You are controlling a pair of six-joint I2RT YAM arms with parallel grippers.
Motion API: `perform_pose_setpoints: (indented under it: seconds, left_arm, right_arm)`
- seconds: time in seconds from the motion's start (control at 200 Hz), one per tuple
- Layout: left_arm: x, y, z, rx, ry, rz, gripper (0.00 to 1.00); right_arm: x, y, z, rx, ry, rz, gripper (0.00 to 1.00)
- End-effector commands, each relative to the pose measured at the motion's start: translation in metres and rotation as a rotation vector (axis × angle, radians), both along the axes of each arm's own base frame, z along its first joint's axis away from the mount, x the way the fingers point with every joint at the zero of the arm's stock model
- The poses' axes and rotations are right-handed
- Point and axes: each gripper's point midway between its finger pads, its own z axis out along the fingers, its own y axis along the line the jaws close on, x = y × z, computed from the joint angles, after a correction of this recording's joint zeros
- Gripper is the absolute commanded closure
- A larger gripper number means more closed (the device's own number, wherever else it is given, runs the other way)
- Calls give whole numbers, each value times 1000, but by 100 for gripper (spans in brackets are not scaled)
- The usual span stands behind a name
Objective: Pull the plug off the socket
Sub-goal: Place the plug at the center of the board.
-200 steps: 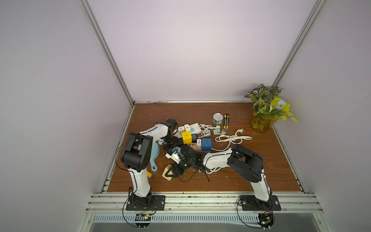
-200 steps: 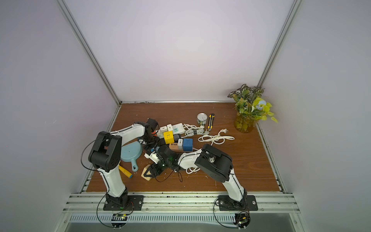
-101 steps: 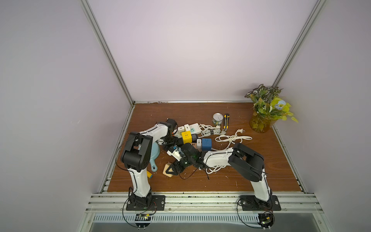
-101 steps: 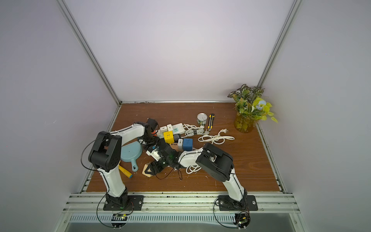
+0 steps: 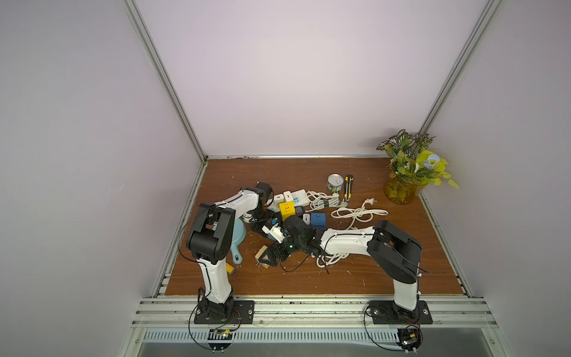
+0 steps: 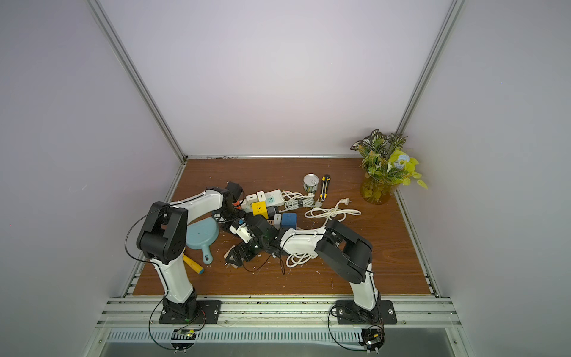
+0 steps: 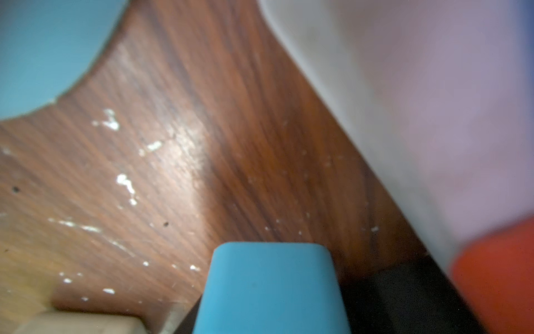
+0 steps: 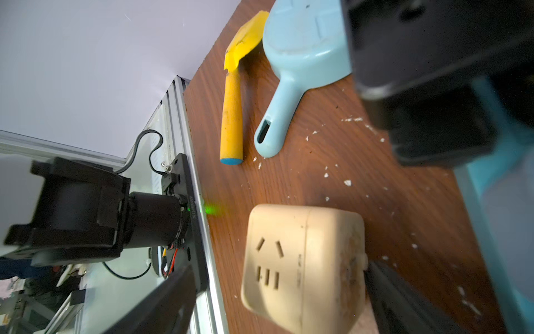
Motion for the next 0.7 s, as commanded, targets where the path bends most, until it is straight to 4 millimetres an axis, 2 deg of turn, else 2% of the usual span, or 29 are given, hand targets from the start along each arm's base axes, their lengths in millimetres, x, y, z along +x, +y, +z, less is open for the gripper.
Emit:
perform_pose_setpoints:
  seconds: [0.0, 0.115, 0.2, 0.37, 0.515, 0.69]
  left_arm:
    - [-25, 8, -57, 50, 122, -11, 89]
    - [-25, 7, -57, 50, 123, -8, 89]
    - [-25, 7, -58, 49, 125, -6, 89]
    - [-24, 5, -58, 43, 127, -11, 89]
    - [-26, 2, -61, 29, 142, -18, 90]
    - [-26, 1, -62, 21, 145, -24, 90]
  right_arm:
    - [6, -12, 17, -20, -84, -17, 2]
    - [8, -20, 23, -39, -113, -24, 3]
    - [12, -29, 37, -36, -153, -40, 7]
    - [40, -53, 65, -94, -364, -112, 19]
    - [59, -61, 58, -184, -518, -121, 31]
    - [75, -46, 42, -250, -618, -69, 33]
